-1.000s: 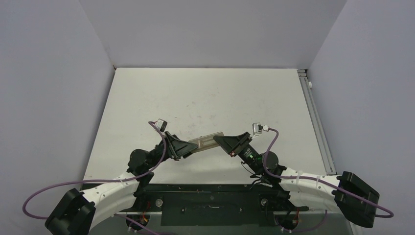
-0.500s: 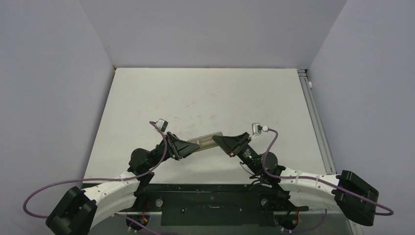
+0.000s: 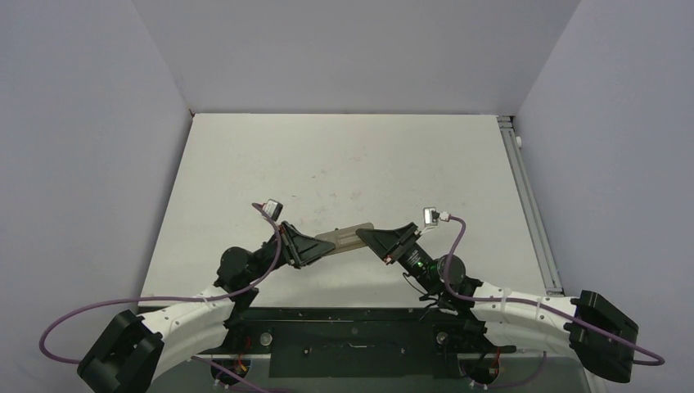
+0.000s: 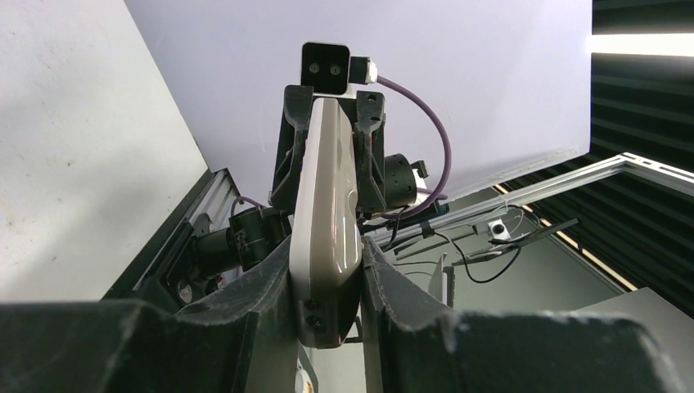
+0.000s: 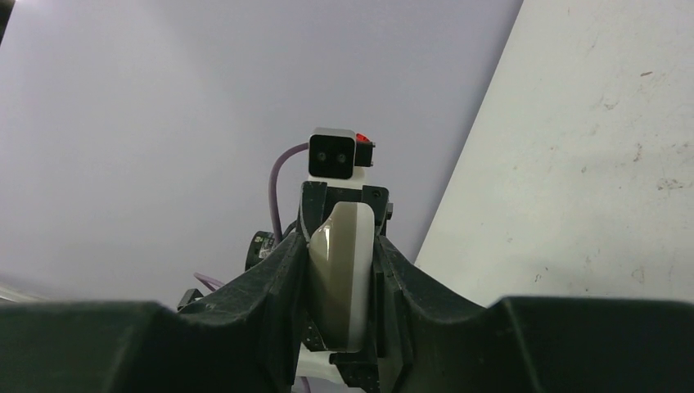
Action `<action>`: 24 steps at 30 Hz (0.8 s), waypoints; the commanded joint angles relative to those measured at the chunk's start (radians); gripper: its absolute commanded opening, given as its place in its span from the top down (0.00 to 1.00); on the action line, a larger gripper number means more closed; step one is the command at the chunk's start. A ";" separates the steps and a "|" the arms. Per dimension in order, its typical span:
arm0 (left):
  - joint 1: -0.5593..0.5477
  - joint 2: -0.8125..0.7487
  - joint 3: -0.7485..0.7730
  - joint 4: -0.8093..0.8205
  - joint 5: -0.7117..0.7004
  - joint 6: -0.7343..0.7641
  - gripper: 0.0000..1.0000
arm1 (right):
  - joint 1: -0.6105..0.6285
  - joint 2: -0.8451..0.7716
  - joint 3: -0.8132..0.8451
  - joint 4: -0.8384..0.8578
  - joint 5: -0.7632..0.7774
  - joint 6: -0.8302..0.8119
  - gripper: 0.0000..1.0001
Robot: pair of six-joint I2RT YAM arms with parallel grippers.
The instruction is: Load the batteries into the remote control
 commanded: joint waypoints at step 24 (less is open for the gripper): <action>0.002 -0.165 0.004 -0.206 0.002 0.099 1.00 | 0.006 -0.405 0.262 -0.995 0.118 -0.280 0.36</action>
